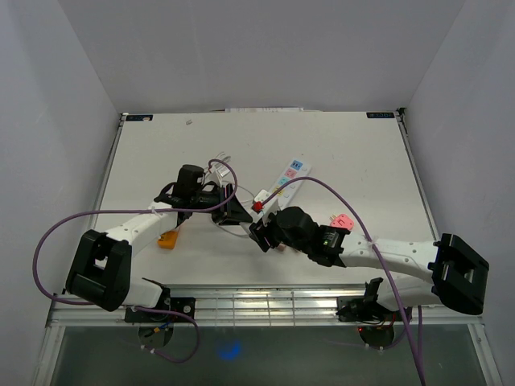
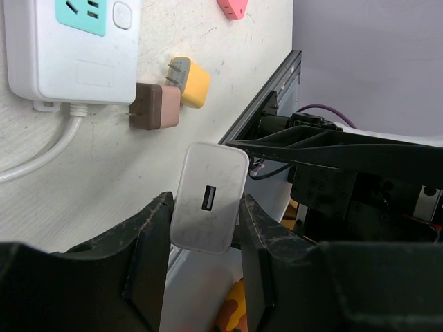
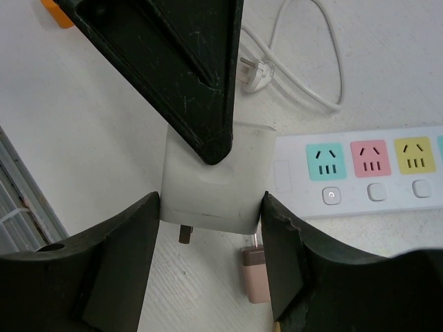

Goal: Insert the plug
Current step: Adjust the plug.

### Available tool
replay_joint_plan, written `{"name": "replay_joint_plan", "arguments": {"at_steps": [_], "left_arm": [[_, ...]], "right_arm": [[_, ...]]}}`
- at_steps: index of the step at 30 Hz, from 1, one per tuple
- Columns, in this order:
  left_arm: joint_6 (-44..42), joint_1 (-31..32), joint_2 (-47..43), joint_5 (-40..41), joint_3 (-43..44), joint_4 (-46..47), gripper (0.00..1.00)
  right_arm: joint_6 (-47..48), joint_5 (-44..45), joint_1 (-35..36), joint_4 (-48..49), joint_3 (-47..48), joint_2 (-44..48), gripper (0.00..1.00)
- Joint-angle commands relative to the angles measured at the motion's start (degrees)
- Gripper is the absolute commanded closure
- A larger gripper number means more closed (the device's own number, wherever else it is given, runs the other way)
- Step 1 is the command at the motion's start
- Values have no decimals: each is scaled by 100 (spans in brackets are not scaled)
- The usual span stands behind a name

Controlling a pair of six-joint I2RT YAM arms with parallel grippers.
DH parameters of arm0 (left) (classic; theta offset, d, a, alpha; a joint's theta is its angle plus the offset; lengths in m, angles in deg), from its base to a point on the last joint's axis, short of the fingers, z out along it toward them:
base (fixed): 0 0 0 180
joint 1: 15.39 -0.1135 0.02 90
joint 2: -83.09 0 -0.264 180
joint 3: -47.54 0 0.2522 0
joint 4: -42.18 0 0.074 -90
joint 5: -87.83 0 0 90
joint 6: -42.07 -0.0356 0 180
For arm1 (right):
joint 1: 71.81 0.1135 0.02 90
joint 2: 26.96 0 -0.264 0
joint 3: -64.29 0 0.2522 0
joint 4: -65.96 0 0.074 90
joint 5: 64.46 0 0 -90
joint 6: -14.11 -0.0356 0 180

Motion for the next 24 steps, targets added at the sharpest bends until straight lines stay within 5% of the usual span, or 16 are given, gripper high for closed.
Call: {"name": "replay_joint_plan", "arguments": {"at_steps": [1, 4, 12, 24], "left_arm": [[126, 81, -232, -309, -25, 172, 85], [152, 81, -241, -309, -25, 164, 100], [135, 90, -320, 191, 72, -381, 100], [695, 90, -407, 1219, 475, -1479, 100]], "right_arm": [[30, -27, 34, 544, 101, -61, 67], [39, -9, 34, 544, 93, -53, 63], [100, 70, 34, 492, 93, 61, 50], [91, -53, 34, 413, -65, 325, 48]]}}
